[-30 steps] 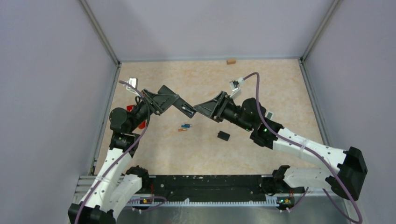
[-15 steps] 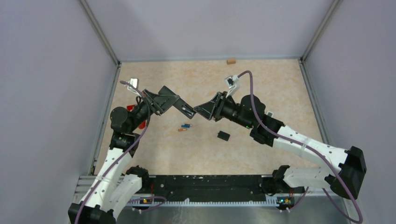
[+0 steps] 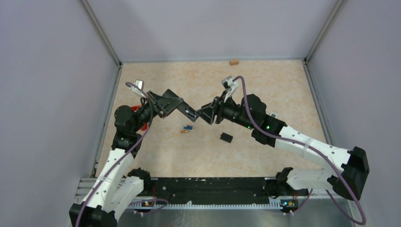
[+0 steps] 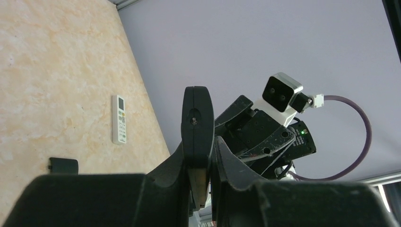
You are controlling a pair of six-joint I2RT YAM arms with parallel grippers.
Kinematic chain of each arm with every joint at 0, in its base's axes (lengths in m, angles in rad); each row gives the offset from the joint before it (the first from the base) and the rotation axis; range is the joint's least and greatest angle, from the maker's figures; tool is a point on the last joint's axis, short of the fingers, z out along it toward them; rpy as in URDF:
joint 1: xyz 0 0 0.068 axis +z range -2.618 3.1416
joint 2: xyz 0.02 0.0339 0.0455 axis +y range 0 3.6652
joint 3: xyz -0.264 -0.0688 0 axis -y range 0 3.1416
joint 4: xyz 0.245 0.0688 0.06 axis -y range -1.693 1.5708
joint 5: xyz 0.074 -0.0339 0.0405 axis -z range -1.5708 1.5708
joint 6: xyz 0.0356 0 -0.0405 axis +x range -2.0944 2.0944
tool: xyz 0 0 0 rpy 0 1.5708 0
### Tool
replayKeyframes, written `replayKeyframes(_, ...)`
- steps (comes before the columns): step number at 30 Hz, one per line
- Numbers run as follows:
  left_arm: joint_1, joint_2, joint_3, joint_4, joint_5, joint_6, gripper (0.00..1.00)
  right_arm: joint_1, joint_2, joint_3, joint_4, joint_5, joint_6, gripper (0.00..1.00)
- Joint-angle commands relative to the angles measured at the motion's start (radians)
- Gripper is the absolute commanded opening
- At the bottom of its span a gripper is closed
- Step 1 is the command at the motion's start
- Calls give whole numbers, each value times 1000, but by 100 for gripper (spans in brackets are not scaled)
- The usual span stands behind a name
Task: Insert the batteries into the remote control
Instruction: Load the battery into the remote control.
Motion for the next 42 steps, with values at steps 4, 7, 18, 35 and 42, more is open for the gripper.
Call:
replayKeyframes(4,-4,2,60,48,13,-34,0,-2,20,75,-63,-33,-168,43)
replayKeyframes(7,-4,4,64,47,15,-33,0,6,28,97,-108,-18,-227,40)
replayKeyframes(18,-4,3,63,71,30,-57,0,83,99,167,-238,40,-392,29)
replayKeyframes(35,-4,-24,33,67,-1,5,0,125,82,135,-209,110,-276,28)
replayKeyframes(42,-3,-71,-4,55,39,213,0,124,58,254,-319,217,-200,36)
